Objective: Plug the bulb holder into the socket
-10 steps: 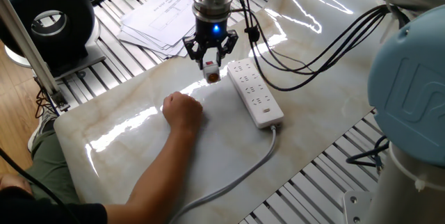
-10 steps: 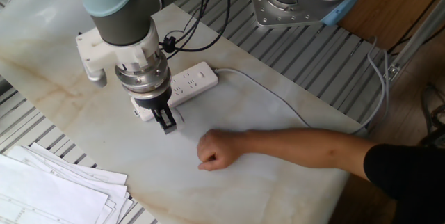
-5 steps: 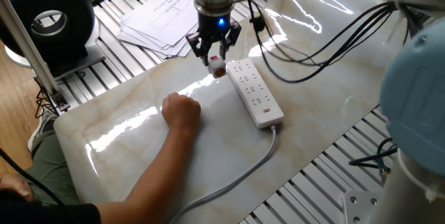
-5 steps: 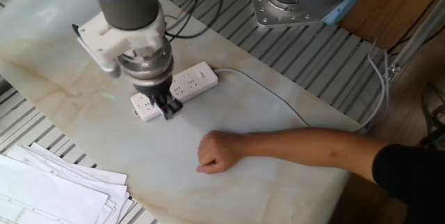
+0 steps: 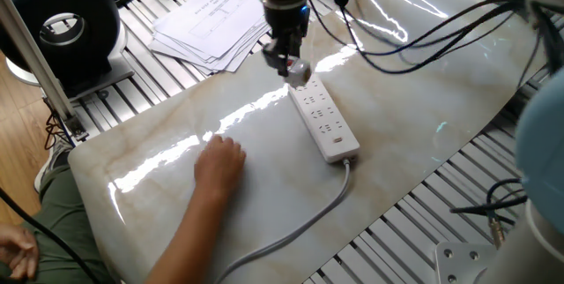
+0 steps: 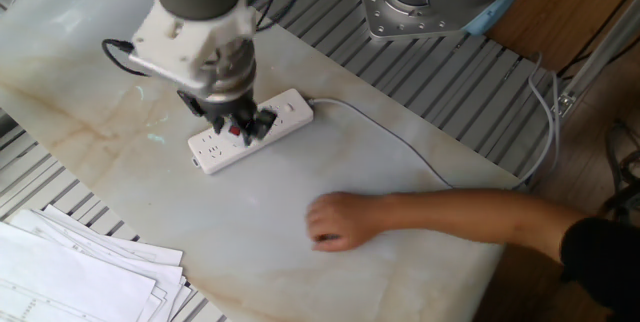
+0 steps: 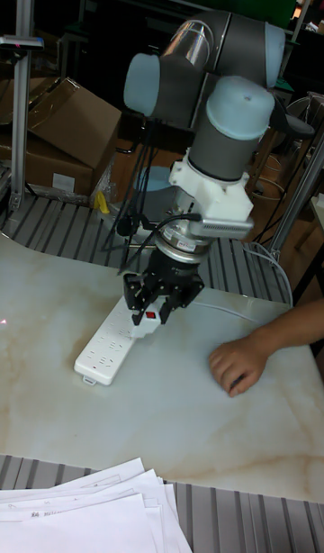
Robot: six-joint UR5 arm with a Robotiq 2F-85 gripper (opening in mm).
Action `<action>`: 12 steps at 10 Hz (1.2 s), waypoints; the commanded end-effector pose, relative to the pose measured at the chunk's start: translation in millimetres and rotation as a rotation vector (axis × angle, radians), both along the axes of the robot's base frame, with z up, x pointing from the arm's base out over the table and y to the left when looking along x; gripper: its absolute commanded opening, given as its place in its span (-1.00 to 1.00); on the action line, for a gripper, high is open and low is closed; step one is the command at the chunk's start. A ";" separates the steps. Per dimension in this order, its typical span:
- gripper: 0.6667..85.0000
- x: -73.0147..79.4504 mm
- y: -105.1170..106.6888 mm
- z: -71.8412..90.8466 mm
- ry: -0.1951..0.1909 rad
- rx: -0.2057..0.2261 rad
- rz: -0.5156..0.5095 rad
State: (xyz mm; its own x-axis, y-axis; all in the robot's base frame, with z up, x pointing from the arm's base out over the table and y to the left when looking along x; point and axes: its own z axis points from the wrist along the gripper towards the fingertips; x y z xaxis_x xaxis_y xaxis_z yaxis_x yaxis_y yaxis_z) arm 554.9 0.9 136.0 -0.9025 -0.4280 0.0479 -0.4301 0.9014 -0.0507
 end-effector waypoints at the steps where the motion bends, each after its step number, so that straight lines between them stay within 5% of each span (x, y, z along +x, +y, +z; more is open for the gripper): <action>1: -0.98 -0.8 -12.5 6.8 -0.042 0.036 0.367; 3: -0.98 6.5 -9.6 8.7 -0.078 0.068 0.493; 6: -0.98 12.1 -19.1 9.0 -0.103 0.056 0.639; 8: -0.98 8.0 -30.7 2.5 -0.109 0.056 0.677; 12: -0.98 -5.9 -30.6 -6.2 -0.114 0.122 0.703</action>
